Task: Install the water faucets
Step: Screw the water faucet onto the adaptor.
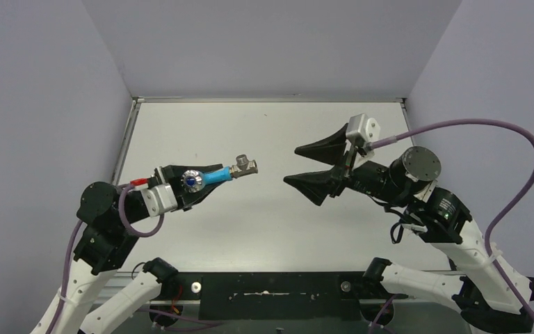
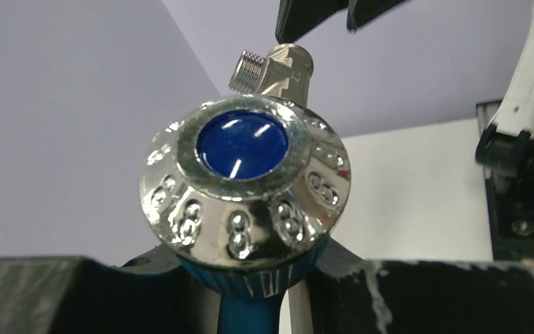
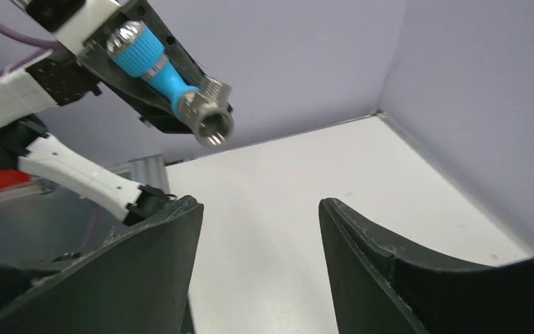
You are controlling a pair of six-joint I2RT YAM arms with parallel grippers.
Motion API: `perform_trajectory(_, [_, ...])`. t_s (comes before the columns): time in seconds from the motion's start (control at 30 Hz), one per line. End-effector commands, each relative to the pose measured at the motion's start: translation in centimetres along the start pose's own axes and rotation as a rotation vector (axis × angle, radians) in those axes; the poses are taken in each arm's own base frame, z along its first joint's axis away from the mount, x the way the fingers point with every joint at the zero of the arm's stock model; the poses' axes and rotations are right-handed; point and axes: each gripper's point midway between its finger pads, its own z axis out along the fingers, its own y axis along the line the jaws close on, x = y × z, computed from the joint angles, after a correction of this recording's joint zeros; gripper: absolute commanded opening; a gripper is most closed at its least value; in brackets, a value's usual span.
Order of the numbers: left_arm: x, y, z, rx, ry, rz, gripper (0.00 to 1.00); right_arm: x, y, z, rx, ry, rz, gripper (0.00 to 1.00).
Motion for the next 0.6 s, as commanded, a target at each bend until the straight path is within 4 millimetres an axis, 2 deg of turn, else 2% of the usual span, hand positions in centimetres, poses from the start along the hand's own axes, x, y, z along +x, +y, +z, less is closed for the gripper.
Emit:
perform_trajectory(0.0, [-6.6, 0.9, 0.6, -0.023, -0.227, -0.243, 0.0, -0.6, -4.2, -0.9, 0.179, -0.016, -0.328, 0.64])
perform_trajectory(0.07, [-7.4, 0.9, 1.0, -0.012, -0.244, -0.33, 0.0, -0.8, -5.5, -1.4, 0.229, -0.003, -0.446, 0.67])
perform_trajectory(0.2, [-6.9, 2.4, 1.6, -0.085, -0.18, -0.503, 0.0, -1.7, -6.5, -2.0, 0.251, 0.018, -0.706, 0.73])
perform_trajectory(0.33, [-4.2, 1.6, 2.6, -0.057, -0.038, -0.677, 0.0, -1.9, -7.2, -2.4, 0.258, 0.063, -0.934, 0.78])
perform_trajectory(0.47, [-1.2, 0.4, 3.5, -0.026, 0.111, -0.851, 0.0, -0.3, -7.9, -2.3, 0.254, 0.162, -1.145, 0.8])
perform_trajectory(0.57, [-0.2, -0.3, 3.9, 0.004, 0.179, -0.925, 0.0, 0.3, -7.7, -2.0, 0.277, 0.204, -1.245, 0.81])
